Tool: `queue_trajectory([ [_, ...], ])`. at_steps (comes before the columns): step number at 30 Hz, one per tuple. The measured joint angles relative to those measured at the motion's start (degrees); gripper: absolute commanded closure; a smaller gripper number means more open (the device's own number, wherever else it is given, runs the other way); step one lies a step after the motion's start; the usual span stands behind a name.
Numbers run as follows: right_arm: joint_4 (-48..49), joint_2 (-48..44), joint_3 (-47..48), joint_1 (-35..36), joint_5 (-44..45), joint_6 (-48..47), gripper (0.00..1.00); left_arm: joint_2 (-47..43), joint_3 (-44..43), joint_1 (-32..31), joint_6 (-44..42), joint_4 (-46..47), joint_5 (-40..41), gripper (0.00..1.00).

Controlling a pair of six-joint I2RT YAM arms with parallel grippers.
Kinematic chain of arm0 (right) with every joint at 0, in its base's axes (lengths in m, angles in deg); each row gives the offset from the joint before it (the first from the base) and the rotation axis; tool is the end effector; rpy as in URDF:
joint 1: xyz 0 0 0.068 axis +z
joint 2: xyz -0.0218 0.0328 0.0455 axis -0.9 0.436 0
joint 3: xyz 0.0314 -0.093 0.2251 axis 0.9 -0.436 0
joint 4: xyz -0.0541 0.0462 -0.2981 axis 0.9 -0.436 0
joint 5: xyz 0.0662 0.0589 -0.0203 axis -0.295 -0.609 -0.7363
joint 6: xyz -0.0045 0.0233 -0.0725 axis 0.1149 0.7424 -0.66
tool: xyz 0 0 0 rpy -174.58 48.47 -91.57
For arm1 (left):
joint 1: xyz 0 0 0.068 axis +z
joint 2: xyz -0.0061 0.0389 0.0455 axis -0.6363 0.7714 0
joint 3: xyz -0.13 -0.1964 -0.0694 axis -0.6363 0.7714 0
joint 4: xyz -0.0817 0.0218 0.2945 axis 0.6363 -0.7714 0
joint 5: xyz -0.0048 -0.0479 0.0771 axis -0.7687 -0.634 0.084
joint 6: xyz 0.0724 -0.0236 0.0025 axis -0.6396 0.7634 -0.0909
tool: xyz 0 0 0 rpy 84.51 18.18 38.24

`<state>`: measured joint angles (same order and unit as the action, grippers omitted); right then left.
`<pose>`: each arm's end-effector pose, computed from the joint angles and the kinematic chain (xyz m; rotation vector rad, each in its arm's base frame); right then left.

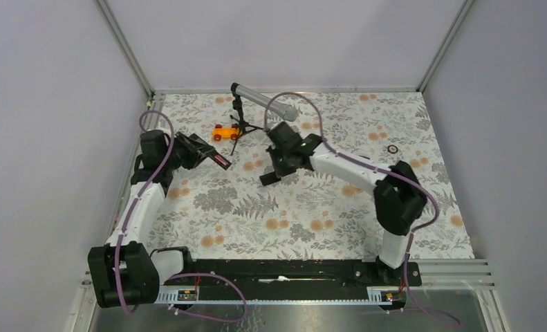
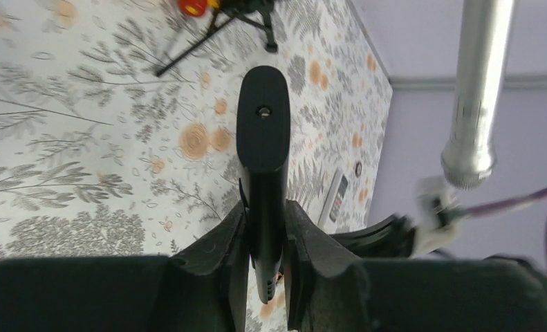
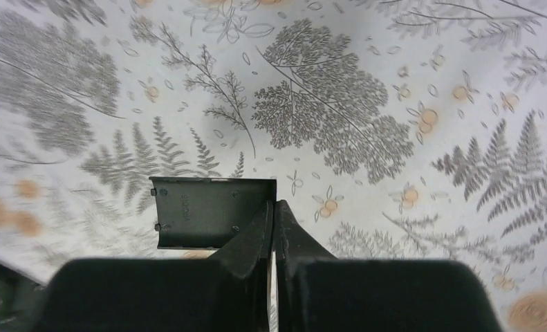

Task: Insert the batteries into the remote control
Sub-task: Adjust the battery cover at the center of the board.

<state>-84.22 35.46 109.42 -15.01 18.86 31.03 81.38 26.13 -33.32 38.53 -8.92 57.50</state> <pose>0.3117 0.3498 0.1621 -0.6997 2.4178 0.3336 0.3269 0.0058 0.2160 -0.8007 2.0535 -0.9659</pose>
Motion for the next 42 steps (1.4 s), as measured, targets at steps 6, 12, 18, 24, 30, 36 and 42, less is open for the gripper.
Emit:
queue_trajectory([
  [6,-2.38,-9.35,-0.83,-5.33,-7.89,7.76,1.0,-0.31,1.57,-6.12,-2.71,4.76,-1.92,1.0],
  [12,-6.71,-11.21,-6.4,-4.46,-2.08,15.72,1.0,-3.17,3.52,-7.67,-3.93,6.99,-0.76,1.0],
  [18,-6.8,-16.33,-24.0,-4.48,3.69,26.12,0.86,-5.64,5.14,-7.67,-4.24,7.04,0.55,1.0],
  [24,-3.91,-18.08,-27.85,-4.48,4.52,29.97,0.48,-5.9,5.14,-7.67,-4.37,7.13,0.68,1.0],
  [30,-0.57,-18.62,-27.85,-4.48,5.73,20.24,0.46,-5.92,5.14,-7.67,-5.09,7.08,1.01,1.0],
  [36,6.29,-26.01,-30.69,-3.08,-8.66,-7.04,0.43,-6.03,4.17,-7.65,-7.67,4.24,4.17,1.0],
  [42,7.5,-28.85,-34.6,-0.74,-15.52,-32.59,0.42,-6.03,3.06,-6.58,-9.05,1.84,6.19,1.0],
])
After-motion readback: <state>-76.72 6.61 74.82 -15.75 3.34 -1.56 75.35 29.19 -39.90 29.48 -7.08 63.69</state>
